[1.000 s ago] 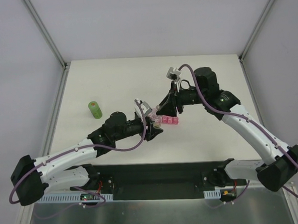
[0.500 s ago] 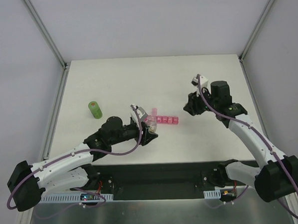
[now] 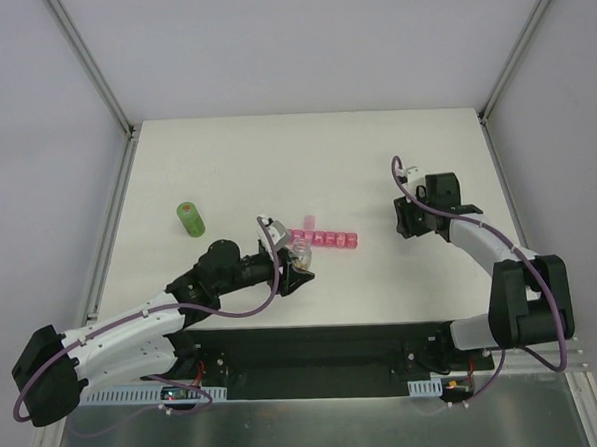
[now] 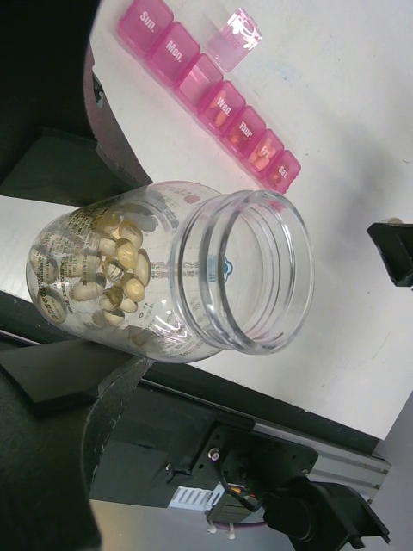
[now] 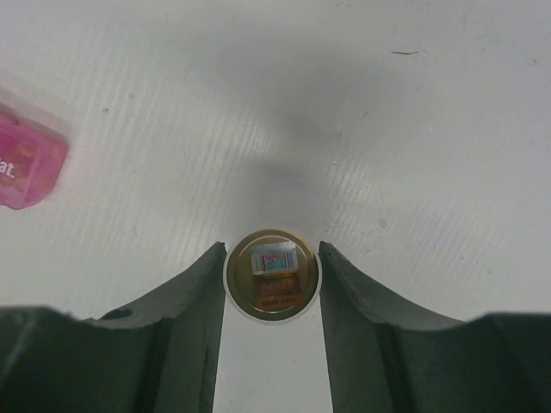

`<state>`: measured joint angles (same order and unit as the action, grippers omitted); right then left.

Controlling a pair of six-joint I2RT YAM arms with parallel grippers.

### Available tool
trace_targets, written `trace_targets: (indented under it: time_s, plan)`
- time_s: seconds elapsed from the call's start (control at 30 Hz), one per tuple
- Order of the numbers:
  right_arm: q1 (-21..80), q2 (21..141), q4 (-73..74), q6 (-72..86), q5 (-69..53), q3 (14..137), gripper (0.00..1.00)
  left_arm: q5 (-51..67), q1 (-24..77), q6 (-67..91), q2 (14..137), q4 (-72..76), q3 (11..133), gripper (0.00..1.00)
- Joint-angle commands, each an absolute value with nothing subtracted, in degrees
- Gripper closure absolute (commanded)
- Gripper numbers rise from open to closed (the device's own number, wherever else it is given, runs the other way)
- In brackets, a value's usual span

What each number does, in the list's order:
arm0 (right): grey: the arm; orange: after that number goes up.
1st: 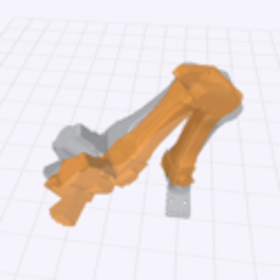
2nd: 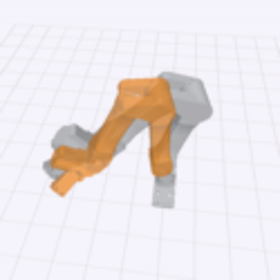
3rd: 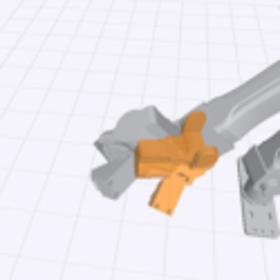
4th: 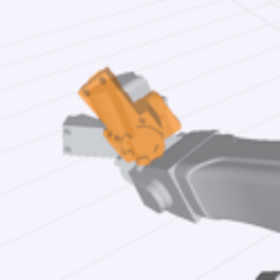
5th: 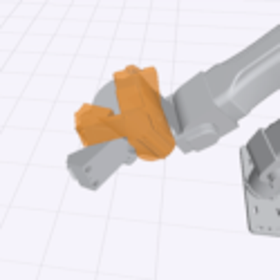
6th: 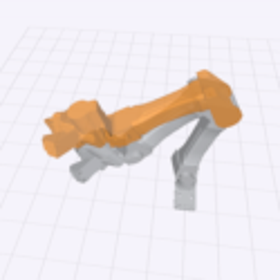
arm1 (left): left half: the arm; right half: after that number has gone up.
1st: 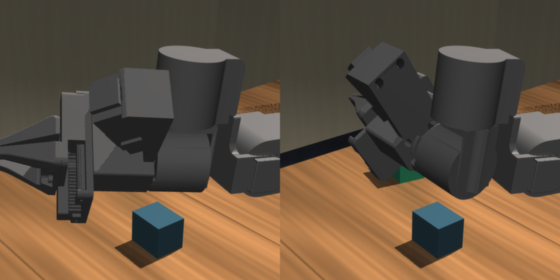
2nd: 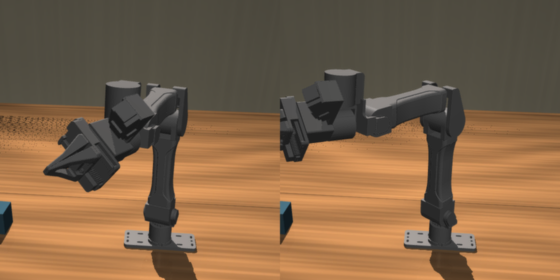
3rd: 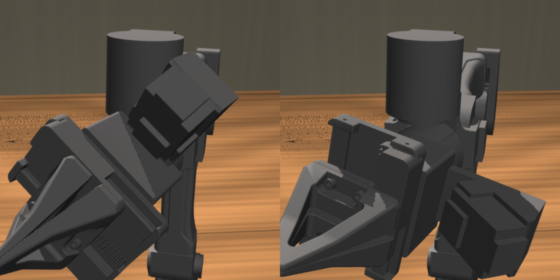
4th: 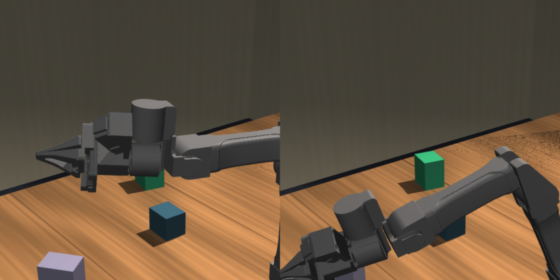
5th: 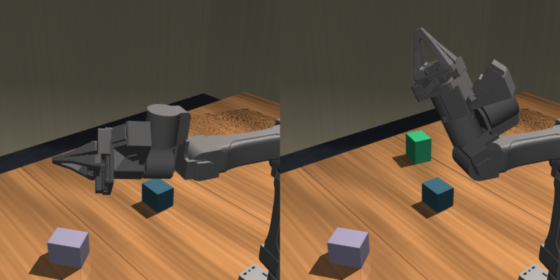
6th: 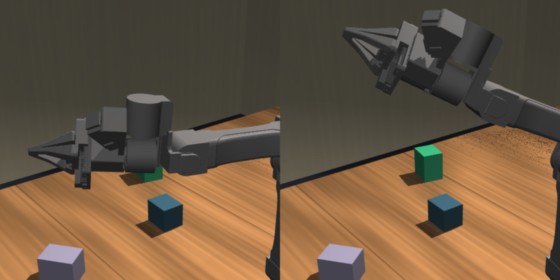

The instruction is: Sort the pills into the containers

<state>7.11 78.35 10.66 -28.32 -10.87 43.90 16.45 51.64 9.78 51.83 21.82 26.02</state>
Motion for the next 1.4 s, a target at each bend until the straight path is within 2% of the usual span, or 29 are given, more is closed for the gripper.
trace_targets:
  time_s: [0.0, 0.4, 0.53, 0.57, 0.7, 0.73, 0.8, 0.87, 0.97, 1.03, 1.17, 1.2, 1.3, 1.37]
  plan:
    - [5.98, 81.46, 8.61, -29.27, -10.98, 44.3, 0.66, 18.37, 51.15, 9.23, 50.27, 26.1, 25.4, 1.0]
    - [3.69, 84.55, 9.76, -28.48, -14.06, 44.65, 0.5, 21.7, 51.15, 7.29, 49.66, 21.98, 25.22, 1.0]
    - [3.34, 82.97, 10.19, -28.04, -16.08, 44.74, 0.41, 25.39, 50.98, 7.12, 50.1, 18.55, 26.81, 1.0]
    - [3.34, 82.45, 10.28, -28.04, -16.69, 44.82, 0.36, 26.62, 51.06, 7.03, 50.18, 18.11, 26.89, 1.0]
    - [3.25, 78.06, 11.42, -29.35, -19.15, 45.17, 0.29, 28.82, 50.98, 6.94, 49.48, 16.53, 27.16, 1.0]
    - [3.25, 76.65, 12.64, -30.49, -23.25, 45.44, 0.27, 29.61, 50.98, 6.86, 49.22, 16.18, 27.25, 1.0]
    - [3.34, 71.12, 14.58, -36.01, -30.28, 45.61, 0.14, 31.89, 50.98, 6.86, 48.87, 15.82, 27.42, 1.0]
    - [3.6, 64.38, 18.53, -42.84, -45.47, 45.44, 0.01, 33.22, 50.89, 6.59, 48.78, 15.82, 27.6, 1.0]
    - [6.06, 56.02, 19.86, -44.83, -63.24, 44.21, 0.03, 35.59, 50.8, 6.5, 49.48, 16.08, 28.47, 1.0]
    - [10.36, 56.16, 24.14, -44.22, -73.59, 48.31, 0.03, 36.99, 50.8, 6.68, 50.45, 16.96, 29.0, 1.0]
    - [18.53, 58.26, 8.12, -25.26, -76.45, 49.21, 0.03, 39.55, 50.8, 7.21, 52.64, 17.75, 31.63, 1.0]
    - [20.63, 59.14, 4.61, -16.52, -77.42, 49.65, 0.03, 39.81, 50.8, 7.21, 53.52, 17.75, 32.08, 1.0]
    - [23.89, 61.08, -11.28, -6.89, -77.52, 50.36, 0.03, 39.99, 50.8, 6.86, 54.31, 17.93, 33.57, 1.0]
    - [25.39, 62.57, -13.97, -0.71, -76.91, 51.76, 0.02, 39.99, 50.8, 6.68, 54.84, 18.28, 34.45, 1.0]
